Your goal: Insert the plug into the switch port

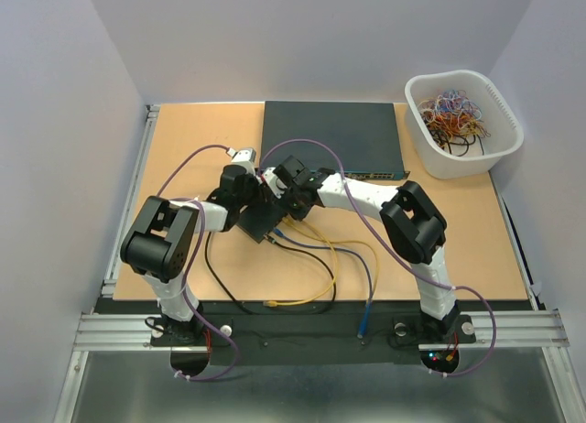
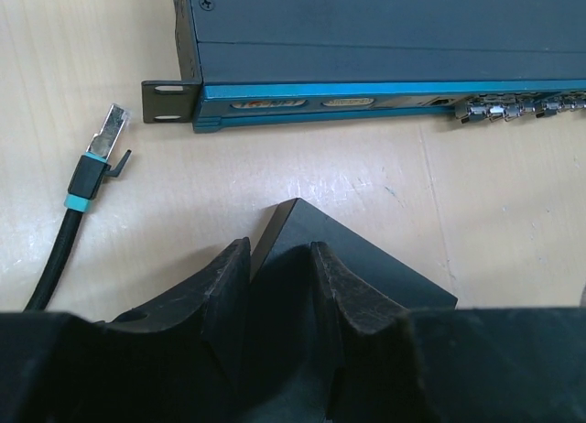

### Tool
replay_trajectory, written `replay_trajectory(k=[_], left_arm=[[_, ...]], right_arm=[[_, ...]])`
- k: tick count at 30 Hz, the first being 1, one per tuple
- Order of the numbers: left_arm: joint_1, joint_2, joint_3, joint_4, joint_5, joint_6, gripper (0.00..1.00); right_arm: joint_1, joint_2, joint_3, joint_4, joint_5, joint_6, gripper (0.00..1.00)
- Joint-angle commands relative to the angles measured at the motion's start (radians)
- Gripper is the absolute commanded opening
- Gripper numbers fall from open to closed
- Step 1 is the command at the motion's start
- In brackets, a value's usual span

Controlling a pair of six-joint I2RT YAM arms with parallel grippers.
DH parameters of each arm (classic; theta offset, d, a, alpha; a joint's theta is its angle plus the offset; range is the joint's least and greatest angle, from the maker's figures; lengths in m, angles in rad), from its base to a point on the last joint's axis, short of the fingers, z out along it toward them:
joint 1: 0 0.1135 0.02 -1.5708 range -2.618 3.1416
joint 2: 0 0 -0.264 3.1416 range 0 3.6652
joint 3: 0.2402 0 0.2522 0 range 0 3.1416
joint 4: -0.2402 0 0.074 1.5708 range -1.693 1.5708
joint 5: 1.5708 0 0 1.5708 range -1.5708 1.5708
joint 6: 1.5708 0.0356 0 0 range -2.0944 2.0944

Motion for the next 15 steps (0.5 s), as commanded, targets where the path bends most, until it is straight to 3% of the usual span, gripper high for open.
replay_trajectory(k=[1,15], left_arm=[[-0.111,0.044,0.002,-0.107,0.184,-0.045,0.41],[-0.157,0.053,0.016,-0.15,0.14,-0.062,0.41]], right_arm=[[0.031,-0.047,0.102,0.341,-0.061,-0.024,0.01],[0.031,-0.086,0.007,0.565,-0.051,0.039,0.0]])
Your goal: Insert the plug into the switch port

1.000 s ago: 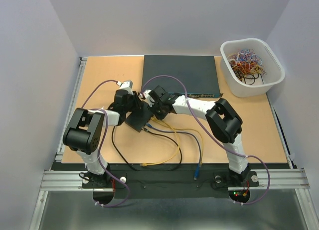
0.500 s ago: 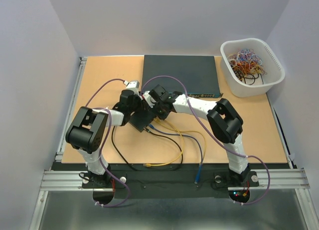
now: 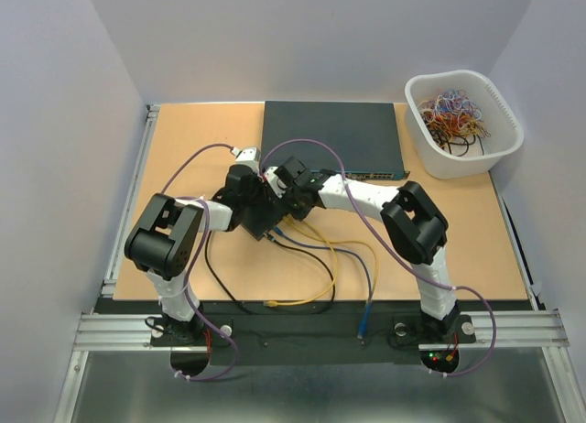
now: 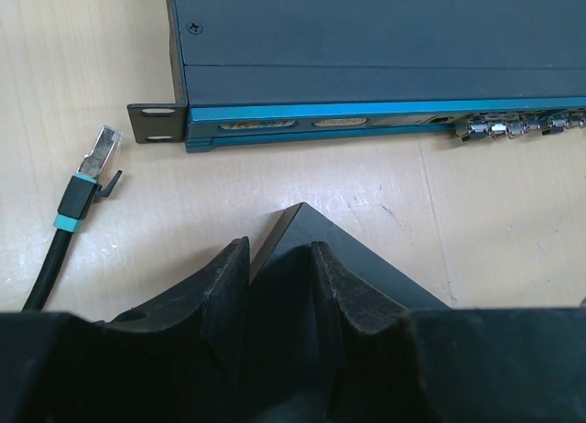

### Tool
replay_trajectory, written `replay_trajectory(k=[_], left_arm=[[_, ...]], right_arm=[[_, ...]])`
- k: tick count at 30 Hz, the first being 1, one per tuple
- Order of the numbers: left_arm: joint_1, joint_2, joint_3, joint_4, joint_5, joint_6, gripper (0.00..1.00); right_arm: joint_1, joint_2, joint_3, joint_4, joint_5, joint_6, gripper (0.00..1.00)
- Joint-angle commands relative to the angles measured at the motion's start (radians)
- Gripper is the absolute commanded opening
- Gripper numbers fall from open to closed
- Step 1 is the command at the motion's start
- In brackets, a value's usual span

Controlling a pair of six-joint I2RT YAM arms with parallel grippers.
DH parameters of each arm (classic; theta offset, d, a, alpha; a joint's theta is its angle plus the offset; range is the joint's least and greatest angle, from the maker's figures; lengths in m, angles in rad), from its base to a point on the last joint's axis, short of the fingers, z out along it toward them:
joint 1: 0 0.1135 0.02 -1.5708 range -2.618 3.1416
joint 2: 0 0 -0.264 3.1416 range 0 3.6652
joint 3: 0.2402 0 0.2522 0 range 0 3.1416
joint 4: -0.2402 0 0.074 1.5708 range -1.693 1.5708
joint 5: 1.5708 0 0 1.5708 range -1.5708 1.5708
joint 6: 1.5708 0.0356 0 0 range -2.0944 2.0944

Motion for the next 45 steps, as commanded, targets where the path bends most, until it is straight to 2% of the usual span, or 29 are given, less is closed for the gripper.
replay_trajectory(k=[1,7,11,16,18,24,30,34,39,40,41,42,43,45], left_arm=[[-0.115,0.022,0.001,-0.206,0.202,-0.067,0.41],[-0.077,0.008,0.052,-0.292,0.146,-0.09,0.41],[-0.019,-0.028,0.061,-0.309,0.123,-0.102,0.44],[0.033,-0.051,0.087,-0.341,0.085,-0.098,0.44],[0.044,-0.071,0.101,-0.353,0.061,-0.092,0.44],[0.07,-0.15,0.126,-0.396,-0.005,-0.098,0.45],[0.075,-0.257,0.109,-0.416,-0.047,-0.115,0.45],[0.075,-0.41,0.038,-0.363,-0.055,-0.139,0.45],[0.075,-0.538,-0.045,-0.343,-0.056,-0.147,0.45],[0.075,-0.58,-0.055,-0.34,-0.055,-0.144,0.45],[0.075,-0.604,-0.066,-0.335,-0.085,-0.139,0.45],[0.075,-0.627,-0.092,-0.329,-0.104,-0.136,0.45],[0.075,-0.65,-0.107,-0.32,-0.12,-0.136,0.45],[0.075,-0.723,-0.155,-0.275,-0.148,-0.138,0.45]], right_arm=[[0.031,-0.076,0.023,0.533,-0.065,0.014,0.01],[0.031,-0.118,-0.086,0.536,0.084,0.04,0.01],[0.031,-0.171,-0.187,0.543,0.162,0.057,0.12],[0.03,-0.235,-0.256,0.542,0.195,0.072,0.19],[0.03,-0.257,-0.287,0.542,0.196,0.079,0.24],[0.03,-0.361,-0.367,0.542,0.222,0.109,0.53],[0.03,-0.505,-0.48,0.537,0.259,0.164,0.62],[0.03,-0.627,-0.571,0.537,0.228,0.23,0.7],[0.036,-0.806,-0.687,0.545,0.084,0.306,0.75],[0.039,-0.835,-0.706,0.554,0.052,0.313,0.78],[0.042,-0.86,-0.726,0.578,-0.012,0.327,0.85],[0.044,-0.89,-0.772,0.594,-0.034,0.333,0.96],[0.045,-0.915,-0.793,0.609,-0.058,0.345,1.0],[0.047,-0.981,-0.839,0.667,-0.129,0.384,1.0]])
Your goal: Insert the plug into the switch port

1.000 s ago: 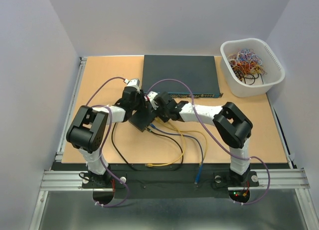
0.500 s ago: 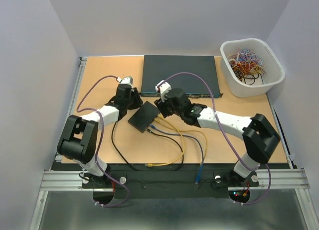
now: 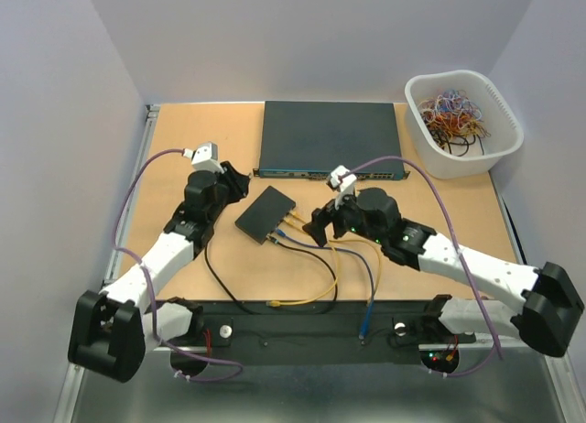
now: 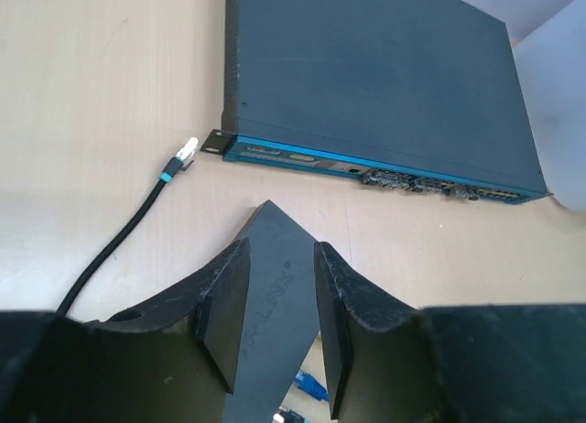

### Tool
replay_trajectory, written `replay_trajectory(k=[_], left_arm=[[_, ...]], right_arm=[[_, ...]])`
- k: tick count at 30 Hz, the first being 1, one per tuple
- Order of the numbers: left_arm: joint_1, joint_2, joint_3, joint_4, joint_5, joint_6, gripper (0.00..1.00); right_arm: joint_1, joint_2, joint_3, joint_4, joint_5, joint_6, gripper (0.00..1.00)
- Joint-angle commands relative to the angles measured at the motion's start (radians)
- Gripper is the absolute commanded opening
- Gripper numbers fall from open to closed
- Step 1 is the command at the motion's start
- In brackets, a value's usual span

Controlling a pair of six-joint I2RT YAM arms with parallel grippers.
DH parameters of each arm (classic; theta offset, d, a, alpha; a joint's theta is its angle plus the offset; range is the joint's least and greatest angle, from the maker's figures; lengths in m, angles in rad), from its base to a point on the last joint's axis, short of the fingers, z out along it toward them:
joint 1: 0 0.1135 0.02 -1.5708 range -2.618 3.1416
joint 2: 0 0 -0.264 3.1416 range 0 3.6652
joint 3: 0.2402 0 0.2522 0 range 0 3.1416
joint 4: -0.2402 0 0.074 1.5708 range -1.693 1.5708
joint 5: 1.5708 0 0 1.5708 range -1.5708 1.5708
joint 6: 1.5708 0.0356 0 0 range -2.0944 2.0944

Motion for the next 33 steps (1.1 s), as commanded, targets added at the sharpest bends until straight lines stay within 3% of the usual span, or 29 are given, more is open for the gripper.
replay_trajectory(k=[1,3,7,9,10,12,13,16,19,22,23,26,28,31,33], left_arm=[[0.005,-0.116,-0.073,0.106,-0.098,0.004,0.45],[0.005,-0.185,-0.098,0.127,-0.146,0.013,0.45],[0.005,-0.296,-0.19,0.193,-0.397,0.041,0.49],[0.005,-0.369,-0.281,0.351,-0.484,0.079,0.51],[0.005,-0.396,-0.317,0.352,-0.523,0.084,0.51],[0.005,-0.468,-0.451,0.523,-0.615,0.102,0.52],[0.005,-0.498,-0.501,0.686,-0.632,0.128,0.52],[0.005,-0.496,-0.586,0.812,-0.704,0.228,0.57],[0.005,-0.401,-0.549,0.844,-0.723,0.33,0.6],[0.008,-0.221,-0.54,0.959,-0.749,0.401,0.62],[0.017,-0.128,-0.529,1.009,-0.749,0.414,0.69],[0.051,0.05,-0.475,1.028,-0.646,0.44,0.75],[0.059,0.064,-0.406,0.935,-0.585,0.42,0.75],[0.107,0.095,-0.44,1.046,-0.516,0.402,0.81],[0.146,0.129,-0.373,0.995,-0.456,0.385,0.81]], right_arm=[[0.016,-0.114,-0.1,0.153,-0.193,0.09,1.0],[0.016,-0.144,-0.114,0.166,-0.225,0.115,1.0],[0.016,-0.166,-0.142,0.168,-0.201,0.159,1.0],[0.015,-0.186,-0.162,0.17,-0.17,0.187,1.0],[0.015,-0.195,-0.168,0.168,-0.152,0.2,1.0],[0.016,-0.233,-0.191,0.173,-0.122,0.21,1.0],[0.016,-0.252,-0.202,0.174,-0.116,0.205,1.0],[0.016,-0.305,-0.226,0.18,-0.122,0.184,1.0],[0.016,-0.336,-0.246,0.18,-0.115,0.17,1.0],[0.015,-0.364,-0.26,0.176,0.0,0.194,1.0],[0.016,-0.378,-0.263,0.164,0.058,0.172,1.0],[0.016,-0.407,-0.282,0.162,0.245,0.138,1.0],[0.015,-0.408,-0.283,0.165,0.458,0.089,1.0],[-0.007,-0.35,-0.253,0.162,0.652,0.044,1.0],[-0.045,-0.312,-0.228,0.163,0.75,0.067,1.0]])
